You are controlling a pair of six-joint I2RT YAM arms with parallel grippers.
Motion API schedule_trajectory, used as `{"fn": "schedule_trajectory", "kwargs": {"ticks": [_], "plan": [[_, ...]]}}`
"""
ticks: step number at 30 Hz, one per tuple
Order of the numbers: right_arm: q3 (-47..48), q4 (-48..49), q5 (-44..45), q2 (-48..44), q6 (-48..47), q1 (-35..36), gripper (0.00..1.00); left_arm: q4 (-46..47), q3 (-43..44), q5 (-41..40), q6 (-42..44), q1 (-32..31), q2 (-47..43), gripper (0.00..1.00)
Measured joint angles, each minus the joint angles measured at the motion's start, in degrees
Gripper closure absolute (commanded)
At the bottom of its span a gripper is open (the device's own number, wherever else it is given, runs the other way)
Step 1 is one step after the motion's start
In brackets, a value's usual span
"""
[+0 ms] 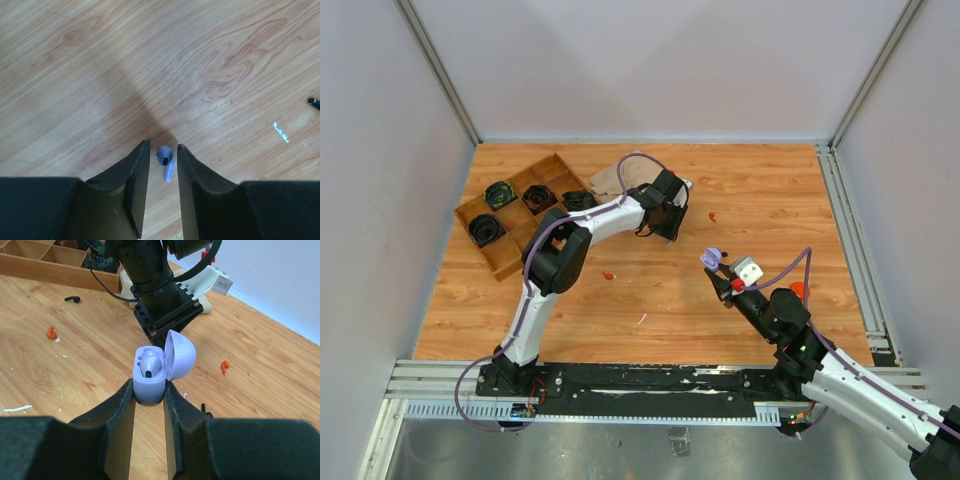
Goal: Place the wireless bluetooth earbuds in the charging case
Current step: Pick up the earbud from the center of the board.
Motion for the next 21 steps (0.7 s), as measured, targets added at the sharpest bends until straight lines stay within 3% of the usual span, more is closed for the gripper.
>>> {"fn": "schedule_trajectory", "kwargs": {"ticks": [7,21], "plan": [[0.0,0.0,0.0,-0.1,0.0,0.0,0.99,-0.4,0.0,-0.3,0.0,0.0,0.1,0.81],[0.0,0.0,0.0,-0.1,0.0,0.0,0.99,-2.4,-17.5,-1.1,-2.1,-0.1,-12.2,0.80]]}}
